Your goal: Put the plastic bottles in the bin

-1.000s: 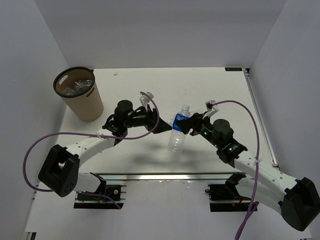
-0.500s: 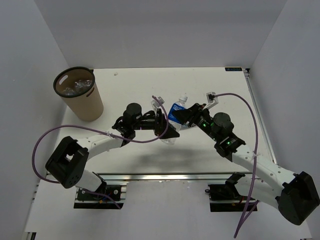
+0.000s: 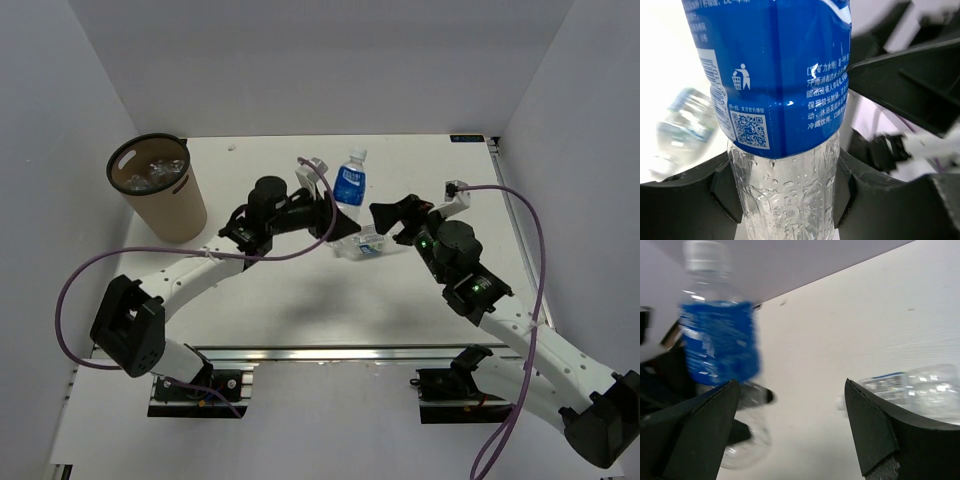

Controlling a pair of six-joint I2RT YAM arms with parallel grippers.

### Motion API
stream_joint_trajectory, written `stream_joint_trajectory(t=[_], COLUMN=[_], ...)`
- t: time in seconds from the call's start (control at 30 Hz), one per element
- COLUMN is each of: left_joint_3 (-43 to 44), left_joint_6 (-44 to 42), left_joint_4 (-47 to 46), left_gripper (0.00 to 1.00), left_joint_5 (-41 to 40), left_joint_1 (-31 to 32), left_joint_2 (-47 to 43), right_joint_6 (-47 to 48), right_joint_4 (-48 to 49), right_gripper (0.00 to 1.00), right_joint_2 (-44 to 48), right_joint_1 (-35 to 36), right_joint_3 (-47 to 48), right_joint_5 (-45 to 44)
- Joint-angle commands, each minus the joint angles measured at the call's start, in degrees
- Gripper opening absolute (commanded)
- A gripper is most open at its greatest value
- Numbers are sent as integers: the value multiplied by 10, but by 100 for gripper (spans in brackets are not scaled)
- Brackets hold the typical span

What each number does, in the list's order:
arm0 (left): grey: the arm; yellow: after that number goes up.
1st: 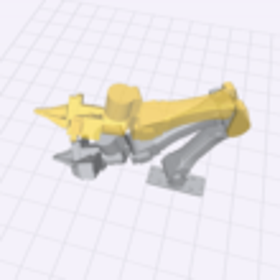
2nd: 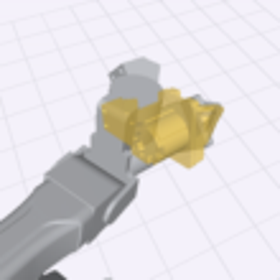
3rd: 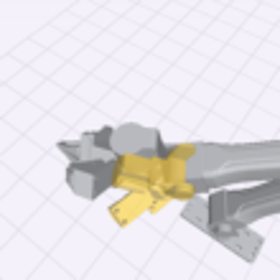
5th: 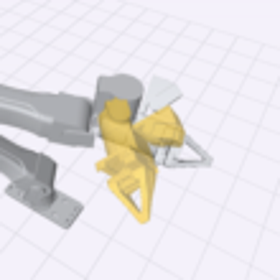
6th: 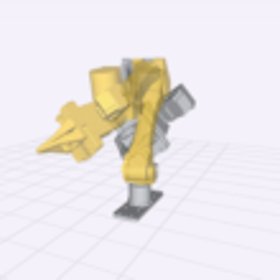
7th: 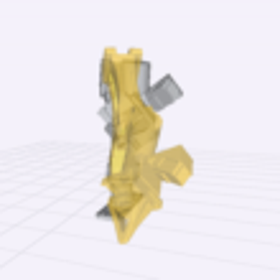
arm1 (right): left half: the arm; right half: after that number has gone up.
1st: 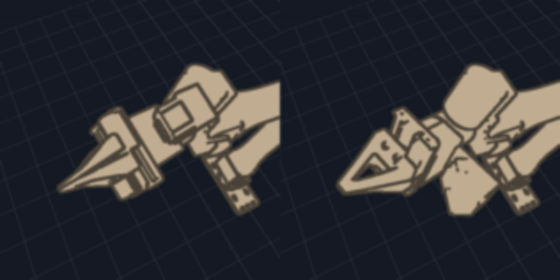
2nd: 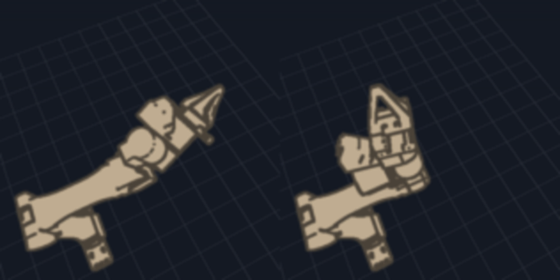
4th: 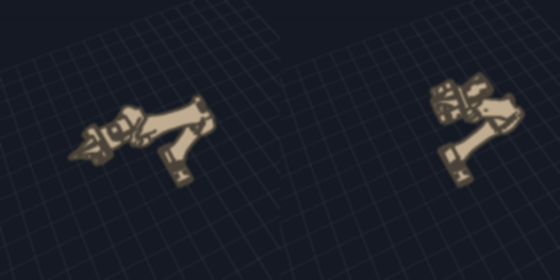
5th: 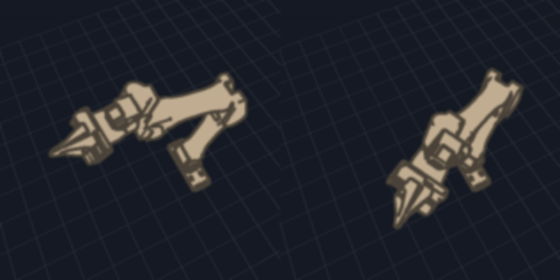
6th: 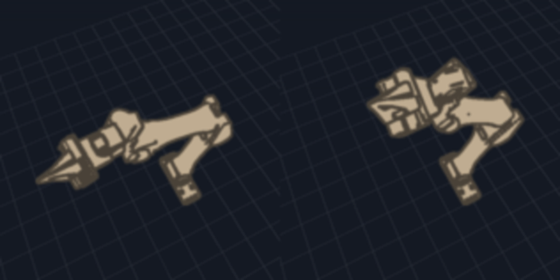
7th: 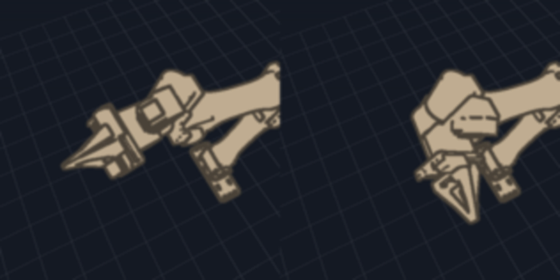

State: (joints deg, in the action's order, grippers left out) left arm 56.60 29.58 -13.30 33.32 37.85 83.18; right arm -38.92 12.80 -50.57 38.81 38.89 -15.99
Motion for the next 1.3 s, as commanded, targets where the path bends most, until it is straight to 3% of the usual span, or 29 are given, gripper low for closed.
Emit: stream_joint_trajectory(t=[0.0, 0.1, 0.17, 0.2, 0.23, 0.33, 0.5, 0.63, 0.8, 0.9, 0.97, 1.03, 1.1, 1.13, 1.27], left_joint_3=[53, 65, 113, 139, 163, 239, 330, 369, 400, 393, 391, 396, 399, 399, 390], left_joint_6=[-56, -54, -54, -64, -67, -70, -57, -78, -118, -122, -116, -106, -90, -85, -89], left_joint_4=[93, 123, 190, 222, 268, 293, 289, 275, 296, 296, 294, 310, 321, 330, 325], left_gripper=[0, 0, 0, 0, 0, 0, 0, 0, 0, 13, 15, 26, 50, 75, 81], left_joint_5=[-98, -121, -195, -245, -360, -492, -549, -591, -735, -728, -716, -730, -744, -751, -745], left_joint_1=[-37, -106, -143, -173, -188, -263, -411, -445, -447, -447, -447, -447, -447, -447, -447], left_joint_2=[-25, -33, -33, -28, -26, -16, 24, 82, 157, 166, 170, 174, 173, 172, 165], right_joint_6=[28, 44, 67, 72, 77, 85, 91, 100, 107, 107, 101, 99, 98, 98, 96], right_joint_4=[-120, -128, -147, -158, -160, -165, -159, -153, -152, -163, -170, -175, -175, -173, -169], right_gripper=[89, 89, 89, 89, 89, 89, 89, 89, 89, 89, 89, 89, 89, 89, 89], right_joint_2=[18, 32, 30, 28, 21, 7, -7, -4, 0, -6, -8, -4, 0, 6, 16], right_joint_1=[-12, -19, -20, -22, -22, -24, -33, -36, -38, -38, -38, -38, -39, -39, -39], right_joint_3=[26, 27, 29, 30, 29, 24, 6, 2, 4, 7, 7, 5, 0, -1, -7], right_joint_5=[-145, -152, -144, -140, -135, -115, -117, -113, -116, -115, -111, -106, -103, -103, -95])
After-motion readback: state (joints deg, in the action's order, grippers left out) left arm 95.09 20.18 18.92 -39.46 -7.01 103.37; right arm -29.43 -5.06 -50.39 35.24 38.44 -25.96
